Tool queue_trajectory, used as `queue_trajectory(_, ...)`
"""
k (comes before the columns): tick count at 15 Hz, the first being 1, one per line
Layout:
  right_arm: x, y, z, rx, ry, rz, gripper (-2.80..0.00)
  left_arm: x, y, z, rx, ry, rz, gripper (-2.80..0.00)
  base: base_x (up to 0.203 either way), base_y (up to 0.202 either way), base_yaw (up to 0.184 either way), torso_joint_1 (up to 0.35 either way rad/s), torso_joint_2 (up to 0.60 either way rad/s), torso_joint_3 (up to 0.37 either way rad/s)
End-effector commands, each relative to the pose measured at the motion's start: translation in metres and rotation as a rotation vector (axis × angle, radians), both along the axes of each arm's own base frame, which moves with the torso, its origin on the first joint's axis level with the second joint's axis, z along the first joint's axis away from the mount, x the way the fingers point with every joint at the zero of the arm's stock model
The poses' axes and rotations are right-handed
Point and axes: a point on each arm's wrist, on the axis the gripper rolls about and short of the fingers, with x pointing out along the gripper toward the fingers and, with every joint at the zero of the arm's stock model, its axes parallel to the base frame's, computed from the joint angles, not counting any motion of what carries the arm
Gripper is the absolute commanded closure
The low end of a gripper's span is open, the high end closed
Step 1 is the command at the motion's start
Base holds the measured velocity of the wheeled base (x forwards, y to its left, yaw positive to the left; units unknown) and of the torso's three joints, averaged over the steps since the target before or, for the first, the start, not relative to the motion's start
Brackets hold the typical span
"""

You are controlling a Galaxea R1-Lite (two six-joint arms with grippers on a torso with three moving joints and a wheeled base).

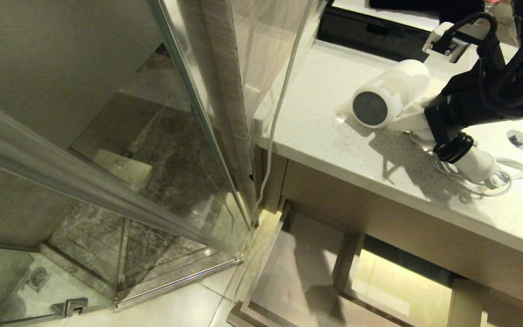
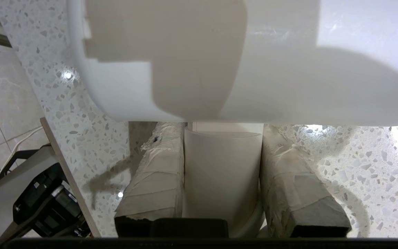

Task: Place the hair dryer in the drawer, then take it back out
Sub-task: Place it on the countertop

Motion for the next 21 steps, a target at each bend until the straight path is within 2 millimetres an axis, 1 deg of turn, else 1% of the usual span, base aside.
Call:
queue_trajectory(1,0.003,0.001,-0.001,0.003,0.006,0.0,0.0,0.0,0.0,0.0,0.0,0.001,0.001,0.0,0.0,0.0,0.0,0.0,0.0,0.0)
queue_trajectory(2,0.004,0.0,-0.001,-0.002,0.009,-0.001,0.0,0.0,0.0,0.0,0.001,0.001,0.001,0.0,0.0,0.0,0.0,0.0,0.0,0.0)
queue_trajectory(3,0.004,0.0,-0.002,-0.002,0.01,-0.001,-2.8,0.0,0.0,0.0,0.0,0.001,0.001,0.0,0.0,0.0,0.0,0.0,0.0,0.0)
queue_trajectory(9,0.0,-0.001,0.0,0.002,0.004,-0.004,-2.8,0.0,0.0,0.0,0.0,0.001,0.001,0.0,0.0,0.0,0.0,0.0,0.0,0.0)
queue_trajectory(13,-0.003,-0.002,0.007,0.009,-0.025,-0.002,-2.8,0.0,0.0,0.0,0.0,-0.001,-0.001,0.0,0.0,0.0,0.0,0.0,0.0,0.0)
queue_trajectory(16,-0.016,-0.01,0.015,0.013,-0.053,-0.018,-2.8,0.0,0.0,0.0,0.0,0.0,0.001,0.0,0.0,0.0,0.0,0.0,0.0,0.0)
queue_trajectory(21,-0.045,-0.023,0.027,0.024,-0.094,-0.042,-2.8,0.0,0.0,0.0,0.0,0.001,0.001,0.0,0.0,0.0,0.0,0.0,0.0,0.0)
